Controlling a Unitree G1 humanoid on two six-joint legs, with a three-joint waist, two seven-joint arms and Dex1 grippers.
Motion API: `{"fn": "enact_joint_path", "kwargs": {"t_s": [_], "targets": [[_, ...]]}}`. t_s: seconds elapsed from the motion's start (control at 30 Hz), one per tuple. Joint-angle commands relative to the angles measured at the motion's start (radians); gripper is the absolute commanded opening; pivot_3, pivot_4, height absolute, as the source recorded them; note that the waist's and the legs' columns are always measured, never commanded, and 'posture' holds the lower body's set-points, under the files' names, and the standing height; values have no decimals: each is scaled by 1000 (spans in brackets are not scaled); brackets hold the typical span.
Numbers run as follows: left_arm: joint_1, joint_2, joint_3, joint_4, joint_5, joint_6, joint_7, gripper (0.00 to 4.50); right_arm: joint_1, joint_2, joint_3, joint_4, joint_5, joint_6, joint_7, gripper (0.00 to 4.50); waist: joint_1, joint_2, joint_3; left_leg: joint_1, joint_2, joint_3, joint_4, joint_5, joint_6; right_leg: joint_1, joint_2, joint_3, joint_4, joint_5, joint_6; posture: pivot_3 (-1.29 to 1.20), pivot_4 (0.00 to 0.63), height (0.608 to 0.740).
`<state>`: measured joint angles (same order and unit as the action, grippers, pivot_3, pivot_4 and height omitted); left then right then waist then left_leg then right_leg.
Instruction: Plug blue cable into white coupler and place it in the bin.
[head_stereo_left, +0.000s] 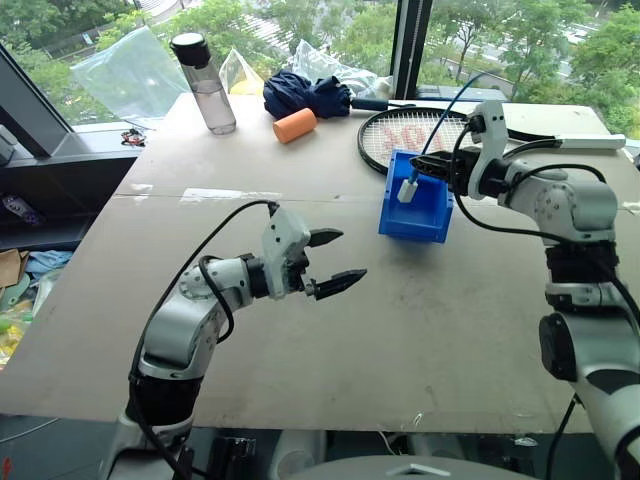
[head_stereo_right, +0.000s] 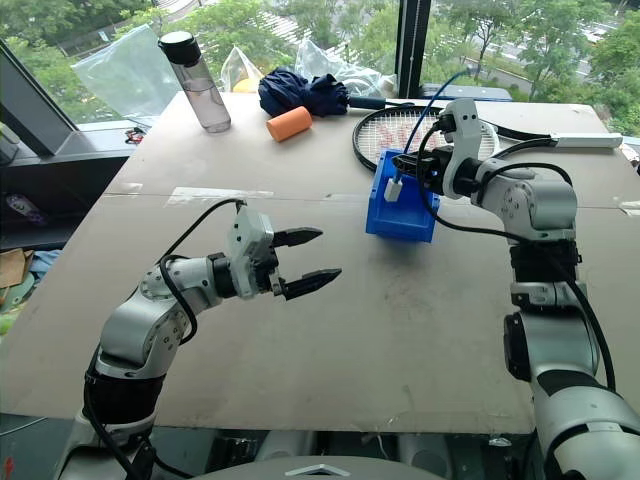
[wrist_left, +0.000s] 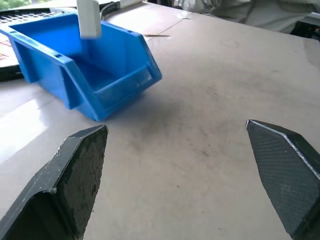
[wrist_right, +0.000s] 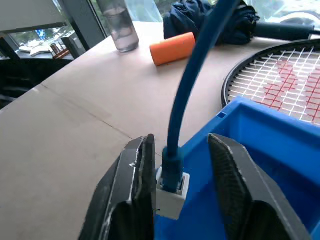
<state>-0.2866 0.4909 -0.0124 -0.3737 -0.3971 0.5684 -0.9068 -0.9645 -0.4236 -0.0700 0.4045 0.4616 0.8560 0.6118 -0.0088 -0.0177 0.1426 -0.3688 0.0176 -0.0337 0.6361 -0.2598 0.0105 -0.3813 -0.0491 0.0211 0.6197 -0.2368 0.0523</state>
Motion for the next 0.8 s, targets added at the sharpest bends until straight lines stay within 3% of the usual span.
{"fn": "enact_joint_path", "kwargs": {"t_s": [0.03,0.1,0.2,0.27,0.43,0.6,0.8], "targets": [[-20,0,10,-43,-20,7,44,4500,-41,-29,12,71,-42,-77,59,3299,-1,0,0,0,0,0,0,0,0,0,0,0,0,0,0,0,150,740],[-2,5,11,-65,-27,13,55,4500,-1,-56,7,-2,-38,-110,99,3715,-5,1,1,-3,-1,1,-1,0,0,-2,-1,1,-4,2,4,0,150,740],[44,22,24,-110,-50,34,68,4500,177,-148,3,-247,-23,-183,212,3715,4,0,0,-11,-1,0,0,0,0,-8,-2,-1,-3,3,5,0,150,740],[92,51,57,-146,-93,68,63,4500,398,-211,-84,-489,15,-251,258,3715,10,-1,-1,-11,-1,-1,0,0,0,-8,-3,-2,-3,3,5,0,150,740],[214,157,131,-196,-167,98,8,4500,872,-280,-318,-844,57,-348,313,3715,13,1,0,-9,-1,-1,0,0,0,-6,-3,-2,-2,2,4,0,150,740],[359,263,229,-190,-207,91,-58,4500,1315,-258,-559,-943,16,-504,395,3715,12,0,-1,-5,4,1,1,0,0,-4,-3,1,-2,-3,5,0,150,740],[425,321,275,-118,-208,48,-113,4500,1596,-186,-663,-917,-42,-697,443,3715,9,0,-1,-2,5,2,0,0,-1,-6,-3,4,-3,-4,5,0,150,740]]}}
